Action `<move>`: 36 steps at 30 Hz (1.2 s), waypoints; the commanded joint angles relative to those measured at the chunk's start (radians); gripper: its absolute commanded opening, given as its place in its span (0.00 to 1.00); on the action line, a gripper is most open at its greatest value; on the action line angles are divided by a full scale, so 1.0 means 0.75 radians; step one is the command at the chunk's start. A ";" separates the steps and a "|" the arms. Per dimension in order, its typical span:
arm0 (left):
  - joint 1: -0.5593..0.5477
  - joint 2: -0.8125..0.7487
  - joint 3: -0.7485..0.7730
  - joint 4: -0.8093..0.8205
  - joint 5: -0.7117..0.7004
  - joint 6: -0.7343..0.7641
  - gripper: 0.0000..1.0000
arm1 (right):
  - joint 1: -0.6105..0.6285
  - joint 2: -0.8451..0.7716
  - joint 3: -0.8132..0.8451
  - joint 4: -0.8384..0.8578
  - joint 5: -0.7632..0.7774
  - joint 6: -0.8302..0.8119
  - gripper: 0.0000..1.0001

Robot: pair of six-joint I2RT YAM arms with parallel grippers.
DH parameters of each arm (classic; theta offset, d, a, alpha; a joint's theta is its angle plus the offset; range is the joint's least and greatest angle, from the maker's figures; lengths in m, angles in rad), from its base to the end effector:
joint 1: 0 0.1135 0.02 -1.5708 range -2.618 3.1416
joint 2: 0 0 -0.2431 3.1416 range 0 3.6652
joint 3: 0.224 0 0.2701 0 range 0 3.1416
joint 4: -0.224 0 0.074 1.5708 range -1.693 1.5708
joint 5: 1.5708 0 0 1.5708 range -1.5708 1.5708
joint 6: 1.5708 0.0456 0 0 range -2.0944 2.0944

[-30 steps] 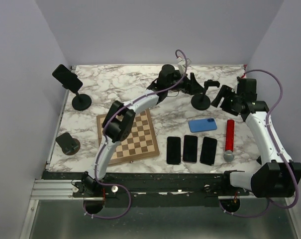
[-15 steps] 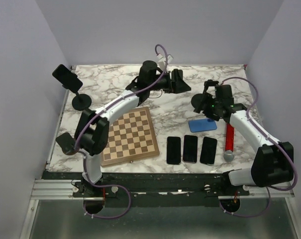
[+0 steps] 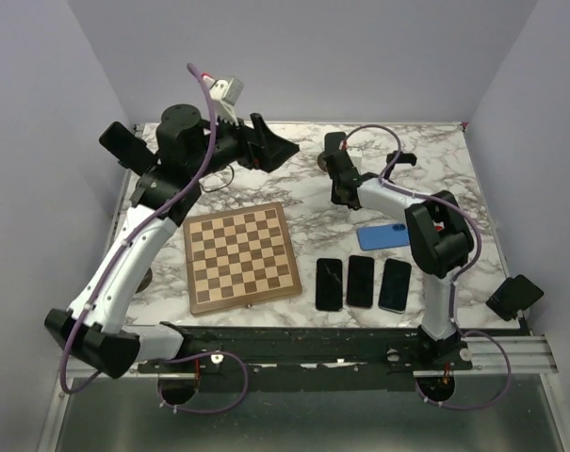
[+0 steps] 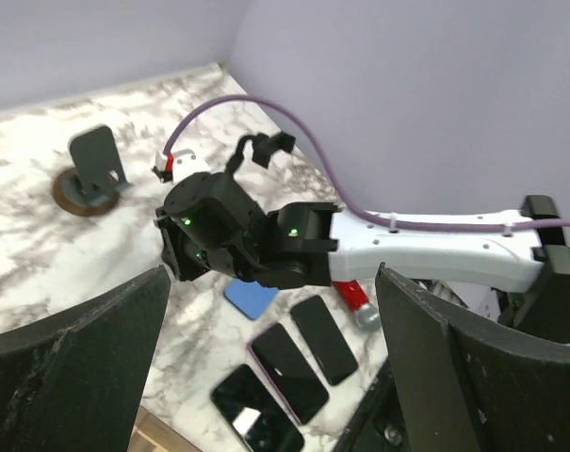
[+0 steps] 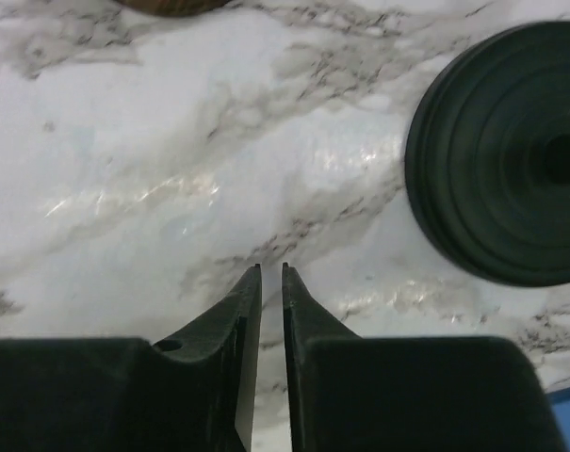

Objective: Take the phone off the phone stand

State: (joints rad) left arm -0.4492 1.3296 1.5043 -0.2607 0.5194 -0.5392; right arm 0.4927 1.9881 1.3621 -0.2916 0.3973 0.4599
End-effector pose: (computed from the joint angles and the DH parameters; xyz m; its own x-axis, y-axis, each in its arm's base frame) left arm 0.2820 -0.1611 0.4447 -0.4887 -0.2592 -0.8331 0.6660 0.5059 -0.5481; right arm 0.3939 0.1914 0.1379 -0.7286 0.0734 -0.6810 0.1054 0.9944 -0.0056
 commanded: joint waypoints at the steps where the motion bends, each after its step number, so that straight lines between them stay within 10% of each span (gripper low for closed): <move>1: 0.014 -0.127 -0.131 -0.073 -0.144 0.183 0.98 | -0.019 0.166 0.169 -0.109 0.292 -0.090 0.21; 24: 0.014 -0.315 -0.400 0.090 -0.186 0.204 0.98 | -0.452 0.174 0.023 -0.102 0.311 -0.167 0.32; 36: 0.014 -0.274 -0.409 0.120 -0.116 0.140 0.99 | -0.317 -0.280 -0.038 -0.446 0.009 0.353 1.00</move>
State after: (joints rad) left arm -0.4400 1.1126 1.2076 -0.2039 0.3908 -0.4049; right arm 0.2535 1.8679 1.3674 -0.4911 0.5117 0.4831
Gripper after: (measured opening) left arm 0.984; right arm 0.970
